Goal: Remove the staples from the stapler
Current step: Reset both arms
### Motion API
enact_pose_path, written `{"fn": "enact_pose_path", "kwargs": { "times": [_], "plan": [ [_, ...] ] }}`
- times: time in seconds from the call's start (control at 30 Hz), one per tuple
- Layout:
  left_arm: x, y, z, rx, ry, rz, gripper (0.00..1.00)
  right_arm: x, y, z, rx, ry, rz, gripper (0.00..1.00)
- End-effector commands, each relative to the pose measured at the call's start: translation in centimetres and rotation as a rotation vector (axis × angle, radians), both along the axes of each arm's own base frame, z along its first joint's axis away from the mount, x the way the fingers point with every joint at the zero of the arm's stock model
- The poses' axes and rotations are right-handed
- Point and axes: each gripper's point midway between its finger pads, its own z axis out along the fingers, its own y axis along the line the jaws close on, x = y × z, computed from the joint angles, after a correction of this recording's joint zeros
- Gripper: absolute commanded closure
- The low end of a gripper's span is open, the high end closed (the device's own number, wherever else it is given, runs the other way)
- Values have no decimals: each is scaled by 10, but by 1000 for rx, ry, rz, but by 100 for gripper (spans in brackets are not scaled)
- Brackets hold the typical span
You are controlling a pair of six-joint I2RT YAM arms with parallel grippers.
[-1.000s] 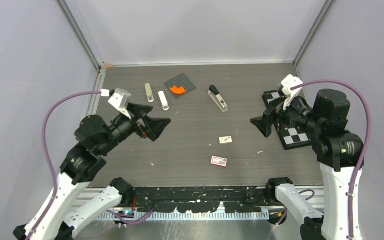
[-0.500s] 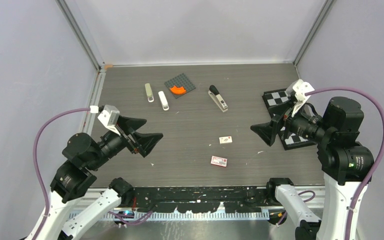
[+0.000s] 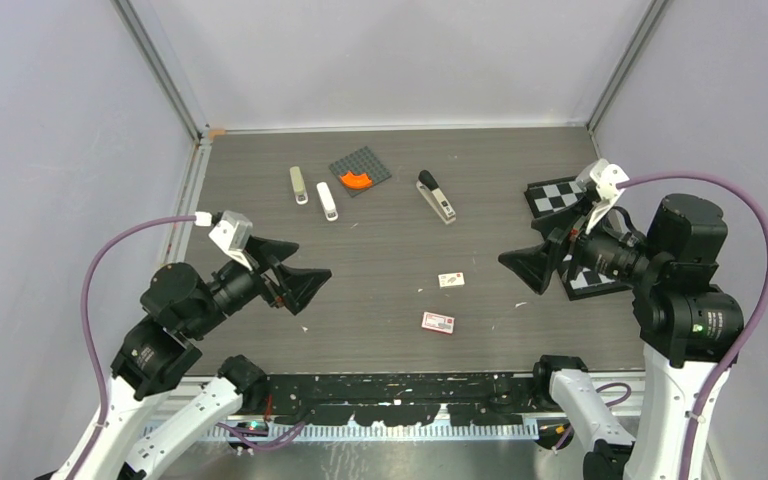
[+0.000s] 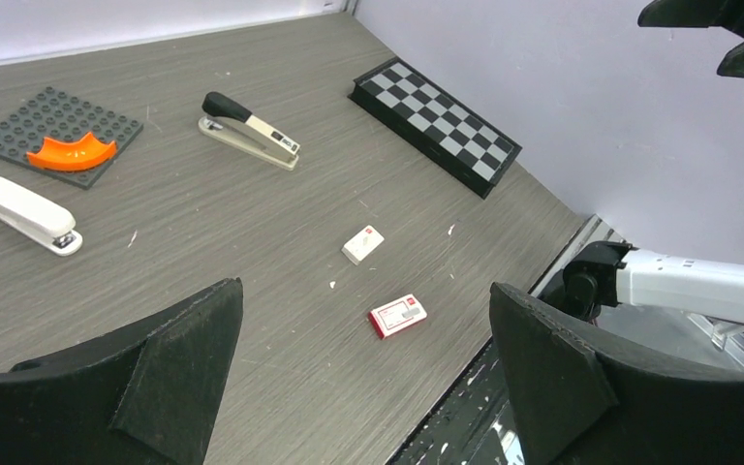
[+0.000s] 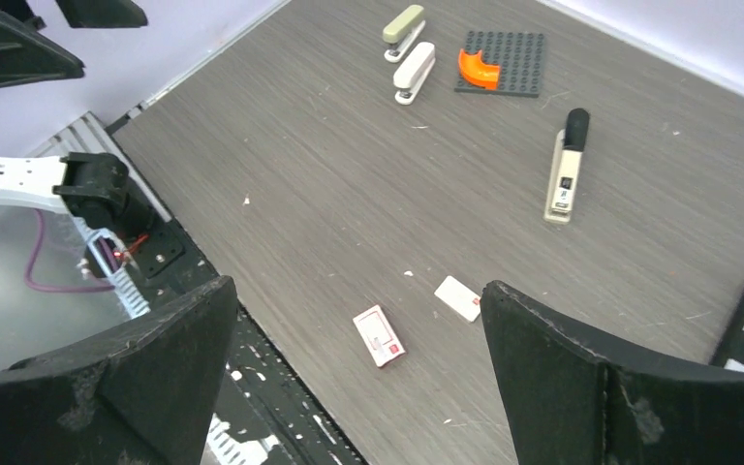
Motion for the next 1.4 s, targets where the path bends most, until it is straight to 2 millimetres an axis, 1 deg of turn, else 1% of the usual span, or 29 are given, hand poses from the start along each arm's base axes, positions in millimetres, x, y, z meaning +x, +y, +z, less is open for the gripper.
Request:
{"fn": "enact_pose_path", "kwargs": {
  "times": [0.0,0.07,0.13,0.2,0.27,0.4,0.53,0.73,0.93,1.2,1.37],
  "plan": [
    [1,-1,1,-22,-22,-2,0,0,10,4,88,22,53,0],
    [1,-1,2,-25,-23,-2,0,8,9,8,139,44,11,0],
    [0,1,4,-25,-29,3,0,20,3,12,198,81,-80,0],
    [-1,2,9,-31,-37,4,0,29,-4,16,224,92,-164,0],
    [-3,2,13,-42,-48,0,0,34,-9,18,232,94,-206,0],
    [-2,0,21,-55,-61,-5,0,38,-11,15,238,102,-226,0],
    [0,2,22,-40,-54,8,0,38,-14,19,239,91,-243,0],
    [2,10,15,-13,-33,51,0,34,-13,22,242,80,-230,0],
    [2,22,11,8,-42,100,0,38,-17,21,240,79,-248,0],
    [5,25,5,34,-44,120,0,42,-20,23,294,92,-251,0],
    [6,26,1,49,-42,126,0,46,-24,22,299,95,-273,0]
  ]
}}
